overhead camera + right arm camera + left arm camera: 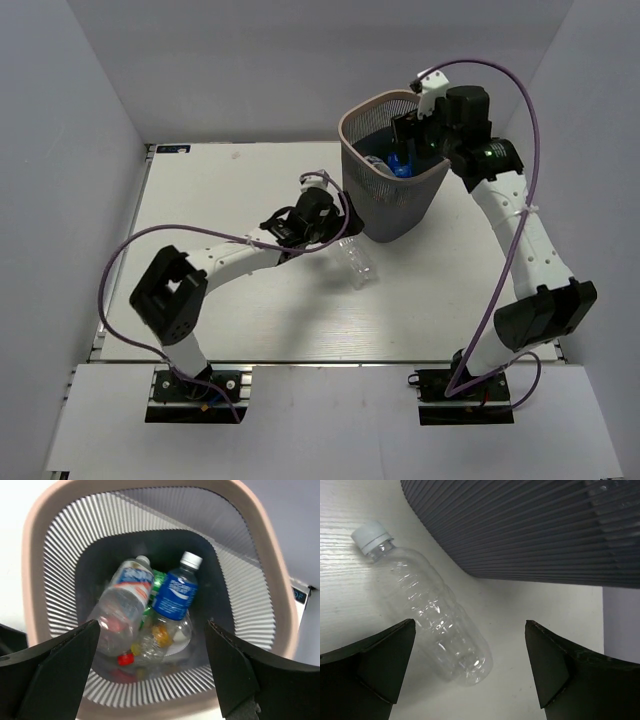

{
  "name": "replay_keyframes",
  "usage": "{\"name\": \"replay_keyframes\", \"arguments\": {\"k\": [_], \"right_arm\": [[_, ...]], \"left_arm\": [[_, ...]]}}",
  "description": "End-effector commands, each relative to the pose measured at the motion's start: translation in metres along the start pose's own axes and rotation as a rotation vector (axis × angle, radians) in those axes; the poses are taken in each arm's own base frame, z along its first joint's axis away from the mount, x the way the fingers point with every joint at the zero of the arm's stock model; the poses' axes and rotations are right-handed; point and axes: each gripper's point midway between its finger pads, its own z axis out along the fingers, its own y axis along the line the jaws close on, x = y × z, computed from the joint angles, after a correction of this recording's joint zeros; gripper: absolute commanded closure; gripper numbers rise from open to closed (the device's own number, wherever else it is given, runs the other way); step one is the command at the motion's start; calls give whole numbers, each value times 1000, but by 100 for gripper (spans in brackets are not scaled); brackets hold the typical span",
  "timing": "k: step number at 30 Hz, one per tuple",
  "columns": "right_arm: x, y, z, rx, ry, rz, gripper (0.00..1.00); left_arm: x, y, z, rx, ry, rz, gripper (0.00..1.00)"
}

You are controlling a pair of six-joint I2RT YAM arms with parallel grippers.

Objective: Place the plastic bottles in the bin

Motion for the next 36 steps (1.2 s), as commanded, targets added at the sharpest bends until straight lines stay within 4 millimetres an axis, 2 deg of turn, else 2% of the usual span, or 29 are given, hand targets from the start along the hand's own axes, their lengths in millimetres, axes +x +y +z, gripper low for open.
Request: {"name": "replay_keyframes", "arguments": {"k": [1,2,3,5,6,7,8,10,11,12,13,14,16,18,19,24,26,29,30,32,33,34,35,36], "right_arm": [[-6,-8,-31,6,-52,63,10],[-5,-9,-33,6,-56,68,10],[-7,-15,-43,21,-74,74,10],[5,-14,-42,15,-51,96,10],[7,-19,-48,27,-56,104,10],[8,-22,-49,33,-61,112,10],[14,-24,-48,35,-50,125,10],[17,-26,-52,36,-56,137,10],[21,-28,-52,40,-50,155,10],[21,-30,-53,40,-56,163,10],[23,-32,-54,44,-53,169,10],[30,-32,-52,44,-40,189,10],[30,-35,-55,42,-49,200,10],[38,-35,-52,37,-36,218,10],[40,-36,-54,35,-38,225,10],[52,-38,-55,32,-25,253,10],[52,-38,-58,28,-31,253,10],[59,-36,-60,21,-26,257,10],[62,-35,-60,14,-21,253,10],[64,-32,-65,3,-28,245,13],[67,-30,-66,-4,-25,242,16],[75,-28,-67,-10,-15,238,28],[75,-23,-70,-36,-25,224,39],[79,-22,-71,-40,-21,222,52]], "left_arm": [[4,-14,10,-29,10,-13,0],[2,-11,13,-58,3,-10,0],[0,-20,14,-57,-2,-3,0],[10,-8,22,-135,24,22,0],[7,-20,22,-133,21,19,0],[13,-11,22,-182,48,33,0],[9,-20,23,-182,44,40,0],[25,-5,27,-266,92,76,0],[27,-13,27,-266,102,72,0],[35,-12,28,-280,124,85,0],[46,1,30,-330,163,91,0],[52,0,30,-336,177,101,0],[63,3,29,-355,201,107,1],[77,12,29,-392,241,130,3],[76,16,28,-408,239,136,3],[104,33,30,-475,305,162,3],[113,41,38,-503,327,174,6],[117,44,41,-518,335,170,25],[122,46,39,-526,338,183,41],[108,37,28,-505,307,176,53],[105,40,21,-512,297,180,60],[102,36,13,-502,284,185,71],[95,37,4,-512,265,178,75],[83,35,-18,-504,244,165,77]]}}
